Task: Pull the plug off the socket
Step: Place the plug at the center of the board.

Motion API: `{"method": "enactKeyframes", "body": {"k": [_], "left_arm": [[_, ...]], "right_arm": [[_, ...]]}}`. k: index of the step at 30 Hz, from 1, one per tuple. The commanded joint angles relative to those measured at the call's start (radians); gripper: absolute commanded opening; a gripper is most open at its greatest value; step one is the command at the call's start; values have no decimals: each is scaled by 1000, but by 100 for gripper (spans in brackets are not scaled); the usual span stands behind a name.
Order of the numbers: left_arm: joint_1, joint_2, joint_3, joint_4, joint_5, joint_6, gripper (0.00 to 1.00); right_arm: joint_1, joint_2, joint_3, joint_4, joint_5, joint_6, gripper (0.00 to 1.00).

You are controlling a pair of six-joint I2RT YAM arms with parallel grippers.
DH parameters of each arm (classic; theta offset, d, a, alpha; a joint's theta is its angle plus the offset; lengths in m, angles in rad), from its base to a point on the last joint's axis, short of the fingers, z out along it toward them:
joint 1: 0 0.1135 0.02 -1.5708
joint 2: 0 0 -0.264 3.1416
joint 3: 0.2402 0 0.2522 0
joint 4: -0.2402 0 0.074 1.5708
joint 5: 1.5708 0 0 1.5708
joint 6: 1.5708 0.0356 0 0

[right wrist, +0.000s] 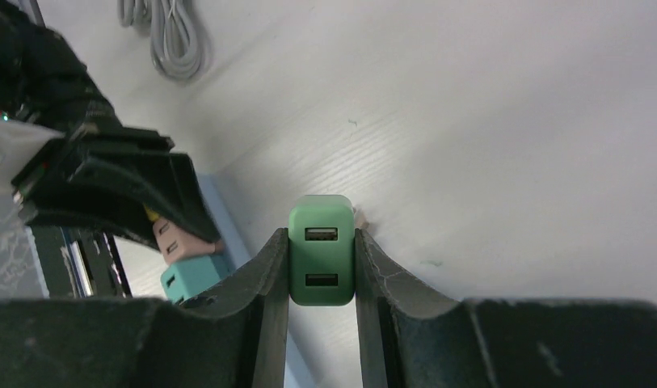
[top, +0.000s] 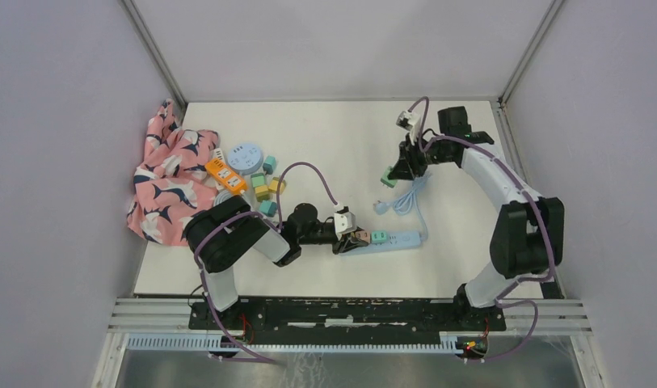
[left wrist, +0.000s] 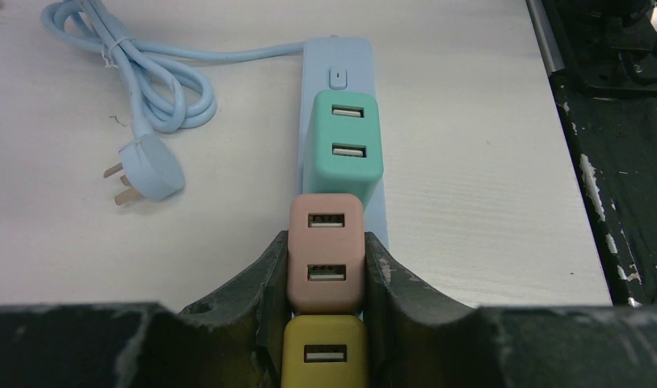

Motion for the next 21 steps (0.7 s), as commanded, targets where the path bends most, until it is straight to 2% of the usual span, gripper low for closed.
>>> {"method": "enactKeyframes", "body": {"k": [1,7,10,16,21], "left_arm": [[11,10,-5,-12,-17,10,3],[11,12,-8,-7,-17,9,3],[12,12,-9,-6,-18,9,3],[12,12,-10,-2,-18,10,3],[11,15,-6,-6,-18,9,3]], "right_arm": [[97,148,140,164,52,269,0],[245,377,322,220,75,471,3],[313,476,407,245,39,570,9],[419,642,521,297,4,718,22],[463,737,603,346,-21,838,40]]}}
